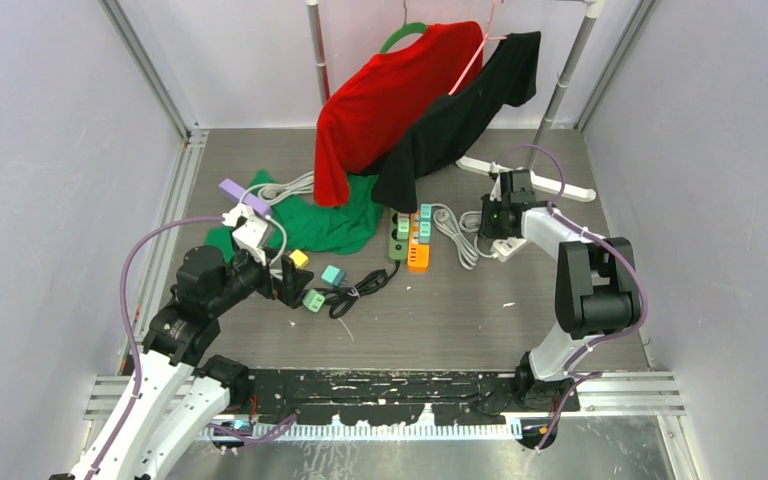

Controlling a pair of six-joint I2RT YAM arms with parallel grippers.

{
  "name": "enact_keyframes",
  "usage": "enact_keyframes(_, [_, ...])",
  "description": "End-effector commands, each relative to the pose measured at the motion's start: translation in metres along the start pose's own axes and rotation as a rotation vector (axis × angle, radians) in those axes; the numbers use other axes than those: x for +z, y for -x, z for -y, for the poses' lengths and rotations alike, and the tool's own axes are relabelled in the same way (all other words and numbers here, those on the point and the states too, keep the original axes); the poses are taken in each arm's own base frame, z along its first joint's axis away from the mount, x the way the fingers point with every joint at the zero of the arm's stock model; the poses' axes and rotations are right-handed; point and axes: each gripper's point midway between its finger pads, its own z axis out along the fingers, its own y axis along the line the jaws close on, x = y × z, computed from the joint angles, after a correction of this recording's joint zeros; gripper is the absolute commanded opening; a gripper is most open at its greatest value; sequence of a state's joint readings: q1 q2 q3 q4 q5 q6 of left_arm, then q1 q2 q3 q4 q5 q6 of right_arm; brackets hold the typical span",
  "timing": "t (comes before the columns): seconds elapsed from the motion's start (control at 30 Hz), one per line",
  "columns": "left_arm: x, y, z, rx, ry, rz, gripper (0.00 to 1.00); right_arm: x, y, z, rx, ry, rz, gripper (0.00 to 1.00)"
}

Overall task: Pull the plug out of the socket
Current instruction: Move the socket to the center of the board.

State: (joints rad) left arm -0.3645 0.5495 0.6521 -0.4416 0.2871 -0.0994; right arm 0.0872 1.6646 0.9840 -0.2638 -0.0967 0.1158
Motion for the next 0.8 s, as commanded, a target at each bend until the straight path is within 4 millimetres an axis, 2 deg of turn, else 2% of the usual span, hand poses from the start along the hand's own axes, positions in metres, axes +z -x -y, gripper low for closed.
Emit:
enact_keyframes(0.0, [-0.002,0.011,0.001,0.020,0.000,0.036,1.00,-0.016,0.023,-0.007,0.040,0.054,0.051,0.27])
enact_keyframes(0.1, [-0.002,0.011,0.001,0.020,-0.002,0.036,1.00,-0.011,0.015,-0.011,0.064,0.073,0.019,0.34])
enact_keyframes(0.43, [-0.001,0.009,-0.001,0.022,0.007,0.030,1.00,0.007,-0.001,-0.024,0.164,0.138,-0.069,0.35])
enact_keyframes(0.57, [-0.001,0.009,-0.002,0.023,0.014,0.028,1.00,0.010,-0.005,-0.019,0.168,0.111,-0.096,0.29])
enact_keyframes(0.67, [-0.002,0.009,-0.004,0.027,0.021,0.030,1.00,0.006,-0.003,-0.020,0.168,0.122,-0.093,0.13])
enact_keyframes(0.77, [-0.003,0.009,-0.004,0.028,0.025,0.034,1.00,-0.005,0.007,-0.021,0.166,0.142,-0.063,0.07])
